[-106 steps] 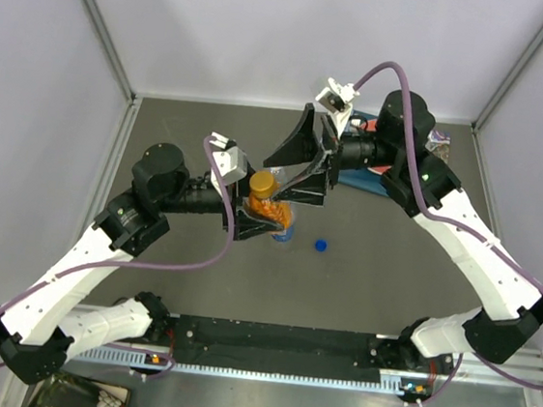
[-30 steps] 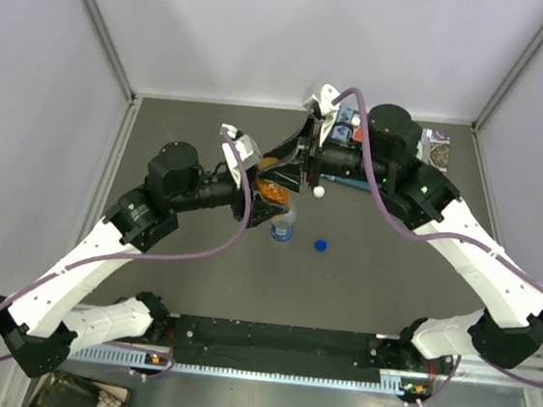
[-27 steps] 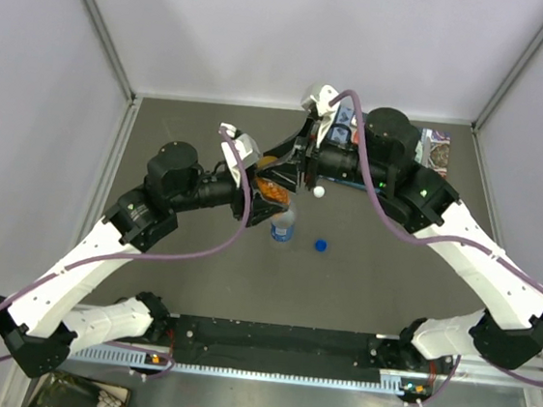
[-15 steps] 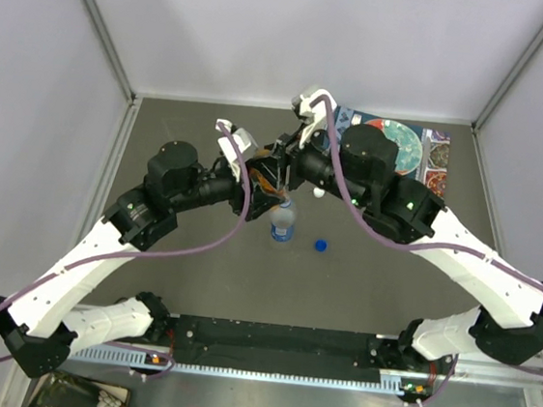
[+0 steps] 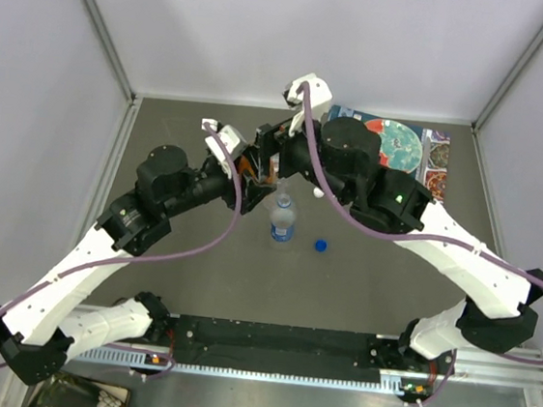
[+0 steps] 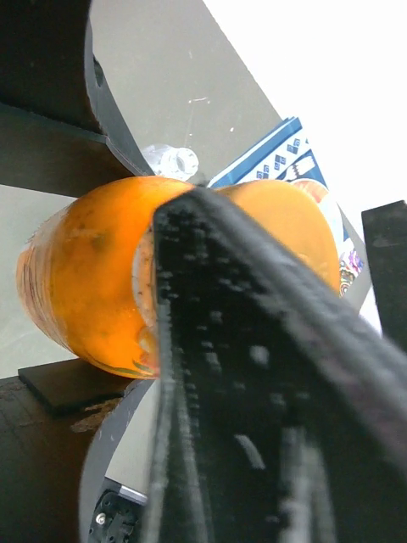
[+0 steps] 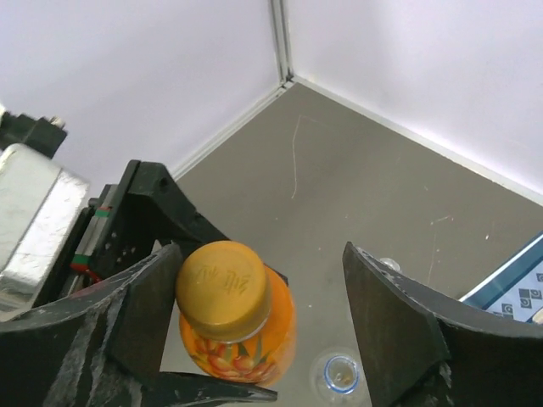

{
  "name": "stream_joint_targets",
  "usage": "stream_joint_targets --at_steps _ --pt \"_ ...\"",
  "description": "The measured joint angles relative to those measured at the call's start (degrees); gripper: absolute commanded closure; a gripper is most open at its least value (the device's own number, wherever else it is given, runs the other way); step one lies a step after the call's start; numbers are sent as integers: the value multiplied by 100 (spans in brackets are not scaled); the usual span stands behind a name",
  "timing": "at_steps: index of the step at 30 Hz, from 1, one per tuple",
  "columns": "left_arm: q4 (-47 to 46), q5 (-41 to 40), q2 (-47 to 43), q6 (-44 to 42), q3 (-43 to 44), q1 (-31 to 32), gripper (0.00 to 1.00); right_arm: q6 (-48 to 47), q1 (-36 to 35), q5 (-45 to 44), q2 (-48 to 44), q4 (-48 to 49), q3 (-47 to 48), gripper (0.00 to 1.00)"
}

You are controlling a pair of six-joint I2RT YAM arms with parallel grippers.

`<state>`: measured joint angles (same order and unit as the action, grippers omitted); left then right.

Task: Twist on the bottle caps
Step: Screw the bottle cap onto the plastic bottle.

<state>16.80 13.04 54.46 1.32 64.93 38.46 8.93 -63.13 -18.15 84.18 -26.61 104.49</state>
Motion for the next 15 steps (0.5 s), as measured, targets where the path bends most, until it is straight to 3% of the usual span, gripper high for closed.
stream_joint_targets --at_steps 4,10,15 --pt "-153 199 -127 -26 -125 -15 100 46 229 350 -129 -184 98 13" --pt "-170 737 -223 -33 -247 -94 100 203 1241 1141 -778 -275 269 12" --pt "-308 2295 -221 131 -275 -103 100 273 1891 3246 -1493 179 120 13"
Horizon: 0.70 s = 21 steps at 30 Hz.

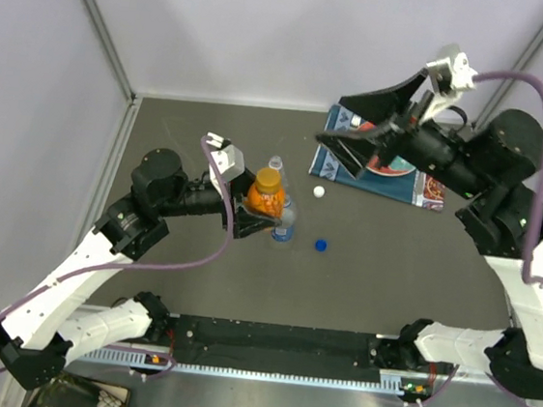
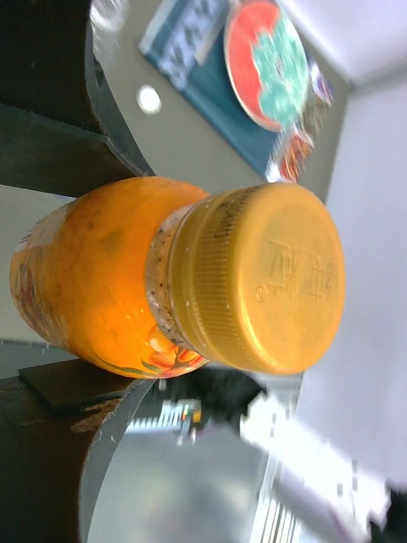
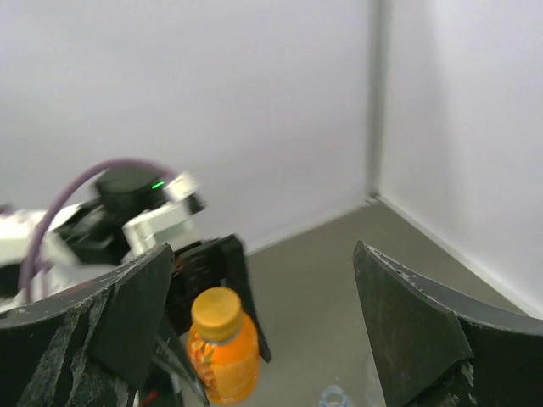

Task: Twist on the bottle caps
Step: Screw the bottle cap onto the plastic bottle.

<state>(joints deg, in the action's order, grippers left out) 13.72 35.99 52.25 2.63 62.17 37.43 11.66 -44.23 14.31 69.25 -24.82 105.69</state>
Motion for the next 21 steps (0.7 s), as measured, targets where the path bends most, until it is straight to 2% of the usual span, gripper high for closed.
stream_joint_targets --at_steps 6,9,13,21 --pt "-546 1849 85 553 -20 2 100 295 323 3161 -328 1274 -1058 16" --pt "-809 2555 205 809 -20 2 100 796 372 4190 -120 2052 -1493 19" --pt "-1032 3080 358 999 -20 2 100 1996 457 5193 391 3641 -1967 22" --pt "-1222 3355 542 1126 -13 2 100 3748 466 5921 828 5923 -2017 27"
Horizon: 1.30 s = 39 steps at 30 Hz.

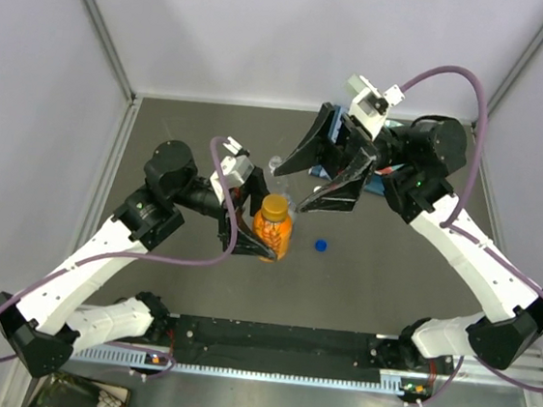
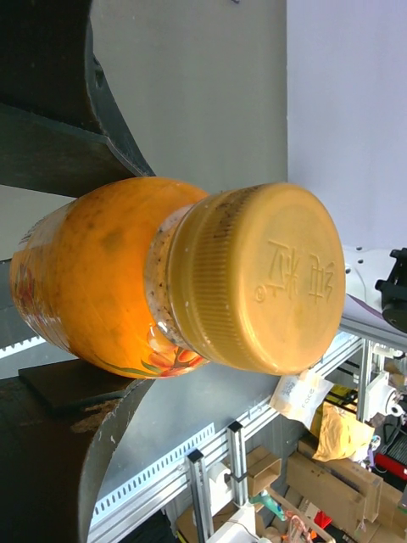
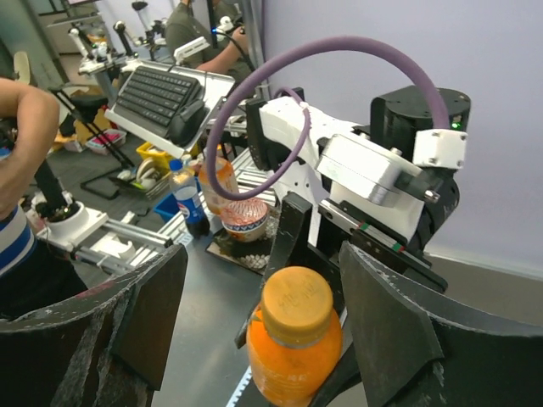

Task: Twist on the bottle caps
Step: Screw the bottle cap onto the plastic bottle.

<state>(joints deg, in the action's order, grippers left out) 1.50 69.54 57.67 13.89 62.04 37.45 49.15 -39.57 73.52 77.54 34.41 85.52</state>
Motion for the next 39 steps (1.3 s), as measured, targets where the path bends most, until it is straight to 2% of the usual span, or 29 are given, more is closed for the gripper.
stream_joint_targets --at_steps 4,10,17,25,39 --pt "-48 -42 37 4 11 0 100 131 -33 118 11 251 -2 28" --pt "-164 -111 144 90 114 0 100 -417 -125 118 50 -426 -2 31" --pt "-195 -144 175 118 168 0 100 -570 -160 85 214 -682 -61 34" --pt "-195 -170 188 111 201 0 100 -560 -219 52 245 -649 -120 42" --pt "-195 -400 188 105 223 0 100 -549 -232 -15 245 -570 -267 64"
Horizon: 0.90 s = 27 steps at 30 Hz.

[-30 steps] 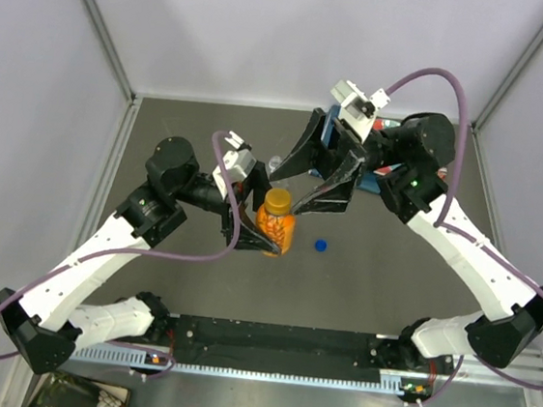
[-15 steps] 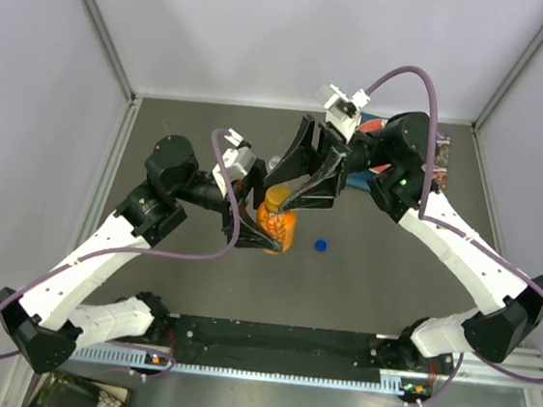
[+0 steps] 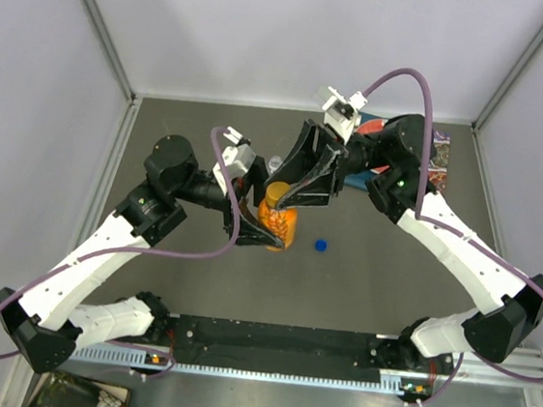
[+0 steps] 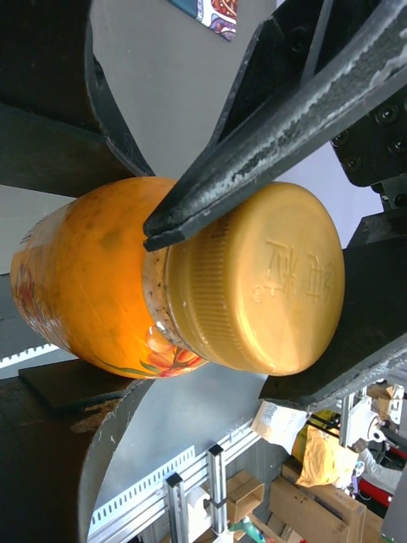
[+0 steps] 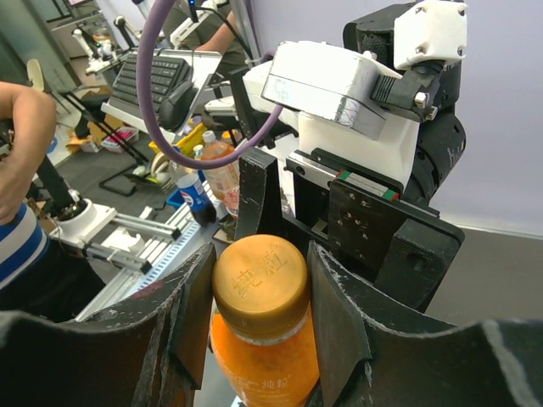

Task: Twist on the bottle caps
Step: Screw the bottle cap onto the plastic bottle.

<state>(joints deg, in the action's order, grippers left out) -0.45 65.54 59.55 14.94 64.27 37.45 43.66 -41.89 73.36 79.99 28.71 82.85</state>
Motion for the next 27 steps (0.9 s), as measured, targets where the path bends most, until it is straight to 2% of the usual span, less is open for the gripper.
stream_joint_targets --at_steps 11,16,20,27 --pt "151 -133 -13 -140 2 0 100 -57 0 -144 -55 94 -162 81" --pt "459 -560 -101 -455 4 7 100 -848 4 -544 -245 -977 -127 90" --pt "717 -1102 -186 -750 4 11 100 -1561 4 -997 -380 -1945 2 94" --pt "1082 -1808 -254 -1014 4 11 100 -2256 7 -1707 -538 -2848 57 98"
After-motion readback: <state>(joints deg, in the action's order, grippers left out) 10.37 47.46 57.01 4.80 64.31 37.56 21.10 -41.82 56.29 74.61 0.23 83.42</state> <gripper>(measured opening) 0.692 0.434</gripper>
